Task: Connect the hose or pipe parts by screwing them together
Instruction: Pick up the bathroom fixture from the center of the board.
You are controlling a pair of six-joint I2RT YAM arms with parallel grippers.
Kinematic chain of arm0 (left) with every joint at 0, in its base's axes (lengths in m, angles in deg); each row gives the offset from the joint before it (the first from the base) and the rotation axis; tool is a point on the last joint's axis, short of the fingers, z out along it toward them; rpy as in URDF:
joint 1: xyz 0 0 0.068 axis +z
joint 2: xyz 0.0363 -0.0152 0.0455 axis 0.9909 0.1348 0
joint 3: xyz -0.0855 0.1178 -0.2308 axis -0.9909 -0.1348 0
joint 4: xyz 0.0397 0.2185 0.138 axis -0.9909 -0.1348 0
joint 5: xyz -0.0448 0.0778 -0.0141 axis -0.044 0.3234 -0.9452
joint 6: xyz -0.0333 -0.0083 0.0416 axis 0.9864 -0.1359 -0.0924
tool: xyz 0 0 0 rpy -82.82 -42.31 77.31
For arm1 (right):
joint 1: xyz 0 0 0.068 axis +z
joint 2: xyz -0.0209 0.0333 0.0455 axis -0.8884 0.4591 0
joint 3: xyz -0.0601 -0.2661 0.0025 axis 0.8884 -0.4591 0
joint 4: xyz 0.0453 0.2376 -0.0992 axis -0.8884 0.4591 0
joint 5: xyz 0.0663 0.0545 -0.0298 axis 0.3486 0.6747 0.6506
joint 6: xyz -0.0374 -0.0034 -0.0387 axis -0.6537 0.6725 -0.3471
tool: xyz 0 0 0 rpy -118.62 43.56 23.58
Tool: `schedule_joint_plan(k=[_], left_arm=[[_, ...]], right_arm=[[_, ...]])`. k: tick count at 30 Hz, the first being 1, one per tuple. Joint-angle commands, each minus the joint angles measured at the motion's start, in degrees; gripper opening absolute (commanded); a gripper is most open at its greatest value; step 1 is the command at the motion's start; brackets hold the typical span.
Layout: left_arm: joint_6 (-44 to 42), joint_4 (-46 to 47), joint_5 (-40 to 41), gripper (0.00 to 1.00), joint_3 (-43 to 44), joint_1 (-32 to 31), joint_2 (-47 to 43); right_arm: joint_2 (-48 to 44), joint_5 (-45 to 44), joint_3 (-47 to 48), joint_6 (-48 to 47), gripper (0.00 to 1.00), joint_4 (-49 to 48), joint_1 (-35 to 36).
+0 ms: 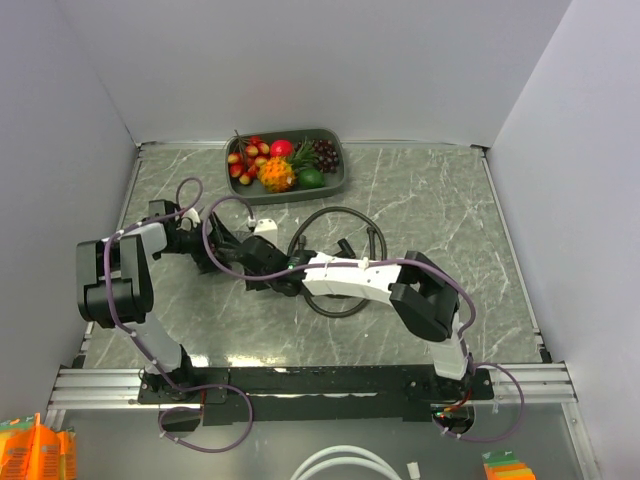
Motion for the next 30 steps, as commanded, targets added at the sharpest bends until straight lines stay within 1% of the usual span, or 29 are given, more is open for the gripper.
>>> schedule_joint_plan(k=[1,3,4,6,7,9,10,15,17,18,19,20,21,23,24,25,27,30], left_arm=[[4.8,5.6,1.0,0.93,-0.3,-0.1,-0.7],[5.9,7.2,1.3,0.89,-0.2,-0.1,-1.0],[6.4,7.4,1.3,0.84,0.0,-0.1,-1.0],[6.7,7.4,1.3,0.77,0.3,-0.1,-1.2],[7.0,7.4,0.7,0.67,0.4,-0.1,-1.3],[7.5,7.6,0.0,0.57,0.4,-0.1,-1.5],[8.2,7.7,-1.0,0.5,0.3,0.0,-1.6],[10.0,8.4,-3.4,0.45,0.3,0.1,-3.4],[10.5,9.0,-5.3,0.36,0.4,0.2,-4.2],[10.7,9.3,-6.0,0.3,0.4,0.3,-4.3],[10.5,10.0,-6.9,0.15,0.4,0.3,-4.1],[10.3,10.3,-8.9,0.09,0.4,0.5,-3.8],[9.5,10.2,-10.0,0.01,0.7,0.5,-3.1],[5.7,9.0,-14.5,0.01,1.8,0.8,-0.6],[3.9,8.2,-15.9,0.01,2.3,0.8,0.2],[0.7,7.3,-16.7,0.01,2.6,1.0,1.3],[0.0,9.7,-19.1,0.01,1.5,1.5,1.3],[-1.0,11.5,-22.8,0.01,0.3,1.8,0.8]], right_arm=[[-2.7,1.6,1.5,-1.1,0.0,-7.5,2.3],[-3.0,0.7,1.3,-1.2,0.0,-7.2,3.9],[-3.2,0.1,0.9,-1.3,0.0,-6.7,4.3],[-3.8,-0.8,0.0,-1.2,0.0,-7.0,5.4],[-3.8,-0.9,-0.7,-1.2,0.0,-7.2,6.2],[-3.3,-0.4,-0.8,-0.7,0.0,-6.8,6.7],[-3.0,0.1,-1.1,-0.5,0.0,-7.0,6.9],[0.1,6.1,-1.5,-1.0,0.0,-9.2,7.5],[0.8,8.1,-2.0,-2.0,0.0,-10.6,7.6],[0.9,9.0,-2.5,-2.4,0.02,-11.6,7.6],[0.7,10.0,-2.7,-3.5,0.1,-11.6,7.7],[0.3,10.1,-3.1,-4.1,0.22,-11.5,7.7],[-0.2,10.1,-4.4,-5.0,0.46,-11.7,7.5],[-2.9,9.8,-6.2,-6.3,0.61,-11.4,7.3],[-4.2,9.7,-8.0,-7.8,0.7,-11.0,7.1],[-6.8,10.8,-9.0,-8.6,0.73,-11.0,6.9],[-9.3,11.7,-10.8,-10.1,0.77,-9.9,5.5],[-13.9,13.0,-13.0,-11.9,0.78,-6.2,4.8]])
